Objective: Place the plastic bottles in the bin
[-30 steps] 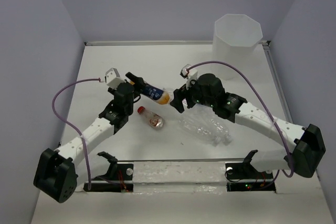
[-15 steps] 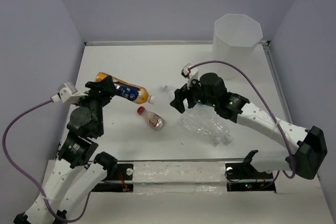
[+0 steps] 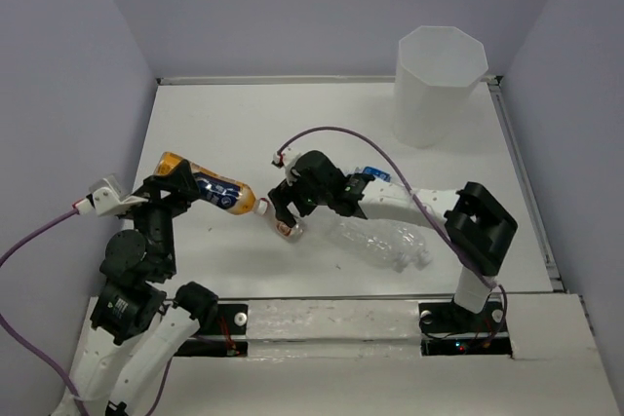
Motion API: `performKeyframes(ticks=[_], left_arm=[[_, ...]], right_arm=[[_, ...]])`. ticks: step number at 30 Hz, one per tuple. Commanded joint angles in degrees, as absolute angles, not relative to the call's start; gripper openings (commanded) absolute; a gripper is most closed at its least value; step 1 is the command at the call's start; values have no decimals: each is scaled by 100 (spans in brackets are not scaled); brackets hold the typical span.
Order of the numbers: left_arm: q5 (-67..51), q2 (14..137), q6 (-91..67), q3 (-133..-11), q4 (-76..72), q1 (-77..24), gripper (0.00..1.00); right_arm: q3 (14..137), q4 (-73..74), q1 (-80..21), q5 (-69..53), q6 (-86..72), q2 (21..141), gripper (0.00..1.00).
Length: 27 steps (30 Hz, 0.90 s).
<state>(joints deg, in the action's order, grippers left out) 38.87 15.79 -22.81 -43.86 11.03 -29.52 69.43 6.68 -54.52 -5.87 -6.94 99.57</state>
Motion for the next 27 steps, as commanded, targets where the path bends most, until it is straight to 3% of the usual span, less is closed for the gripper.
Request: performKeyframes(ticks=[1,8,12,16,17,18,19,23,27], left_arm=[[3665,1442,-1952,-4254,870,-2962,22],[3604,1090,-1890,-4140,782,-2971,22],[3595,950,-1907,-4113,756,-2971,22],[3525,940,-1881,-4096,686,-2962,22],[3490,958,-1890,-4096,677,-2962,22],[3463,975,-1898,-4087,651,-2953,22],[3437,984,-1890,-4087,633,-2953,22],[3288,1054,-1942,-4087,598,-2936,22],[3121,1160,-1960,-4078,563,-2927,22]], right_arm=[[7733,527,-5713,-334,-624,10702,95],[8551,677,-5783,-326,-615,11811,96],[8692,729,-5783,-114,-571,12137,91],[8763,721,-5783,-132,-615,12252,65],[8797,721,-5783,-123,-624,12243,47],[8807,686,-5783,-114,-650,12174,40],[8807,633,-5783,-62,-659,12112,25],[8702,186,-5722,464,-800,11480,14],[8640,-377,-5214,641,-774,10601,13]])
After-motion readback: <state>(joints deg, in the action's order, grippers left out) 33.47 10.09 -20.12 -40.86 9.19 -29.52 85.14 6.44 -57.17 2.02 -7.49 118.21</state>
